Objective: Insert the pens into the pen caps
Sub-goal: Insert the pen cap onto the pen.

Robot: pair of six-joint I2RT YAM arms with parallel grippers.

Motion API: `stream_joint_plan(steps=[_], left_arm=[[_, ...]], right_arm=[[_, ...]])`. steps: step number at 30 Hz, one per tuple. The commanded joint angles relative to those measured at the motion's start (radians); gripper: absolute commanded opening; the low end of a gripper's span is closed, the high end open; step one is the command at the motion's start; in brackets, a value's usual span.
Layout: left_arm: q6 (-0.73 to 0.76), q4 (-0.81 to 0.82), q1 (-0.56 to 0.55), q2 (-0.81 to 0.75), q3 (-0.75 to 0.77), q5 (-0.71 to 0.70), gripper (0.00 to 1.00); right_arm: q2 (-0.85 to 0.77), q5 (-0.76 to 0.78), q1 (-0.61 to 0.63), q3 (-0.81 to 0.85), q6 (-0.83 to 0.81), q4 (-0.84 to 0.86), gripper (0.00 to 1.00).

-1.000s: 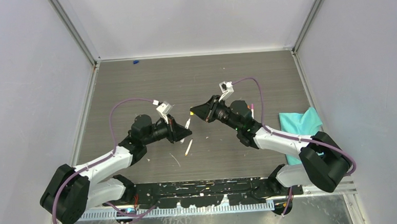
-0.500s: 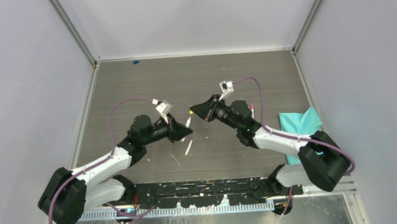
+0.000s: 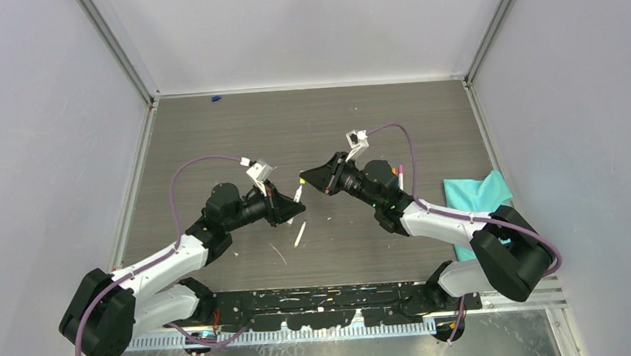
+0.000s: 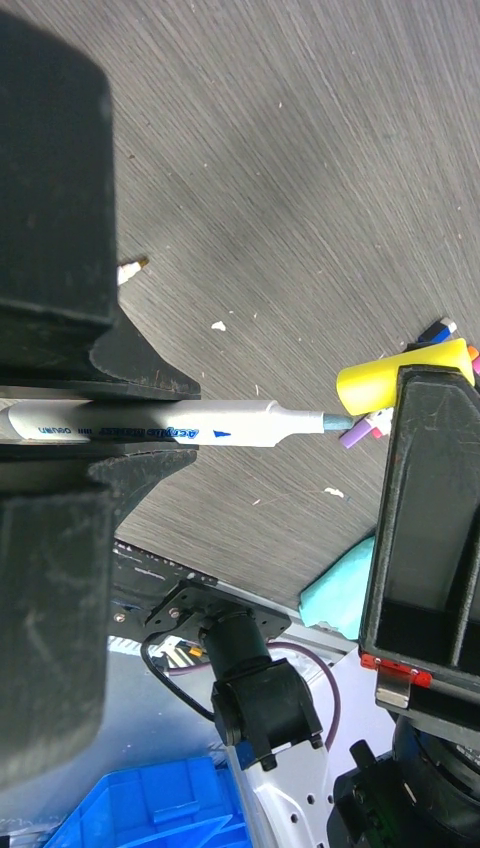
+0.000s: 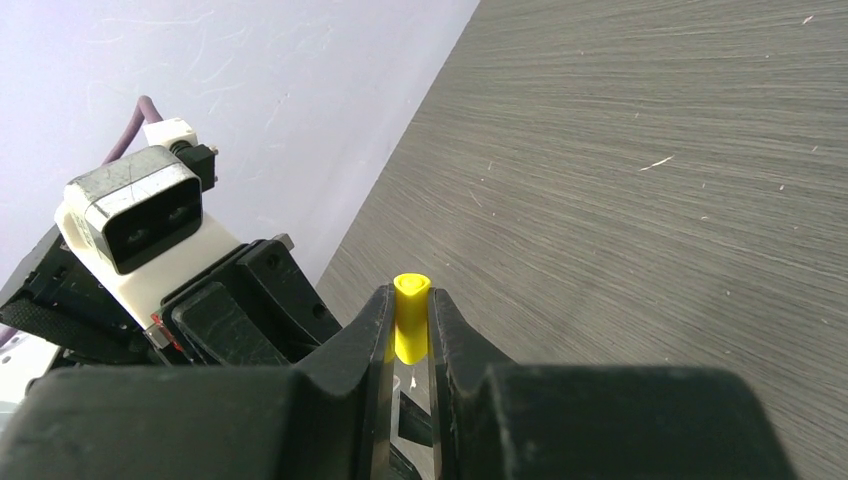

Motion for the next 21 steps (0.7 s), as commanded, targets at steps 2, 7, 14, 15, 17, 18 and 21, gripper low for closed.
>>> stream_joint_plan(steps=[2,7,14,15,17,18,21], left_arm=[[0.025,0.039,-0.003,-0.004,0.032,-0.008,0.00],[0.026,0.038,-0.002,0.004,0.032,-0.008,0.00],[0.026,0.038,-0.005,0.008,0.030,-0.004,0.00],[0.026,0.038,-0.004,0.008,0.031,-0.004,0.00],[0.026,0.038,-0.005,0.007,0.028,-0.007,0.00],[0.026,0.036,-0.005,0.005,0.029,-0.009,0.00],[0.026,0.031,-0.005,0.004,0.028,-0.019,0.00]], right_arm=[[-0.015,0.004,0.007,0.025,0.011,0.066,0.01],[-0.020,0.005,0.006,0.032,0.015,0.066,0.01],[-0.017,-0.009,0.006,0.042,0.024,0.062,0.01],[-0.018,-0.008,0.006,0.042,0.025,0.062,0.01],[-0.021,-0.009,0.007,0.044,0.025,0.063,0.01],[-0.023,-0.009,0.005,0.043,0.027,0.064,0.01],[-0.026,-0.011,0.005,0.043,0.025,0.065,0.01]])
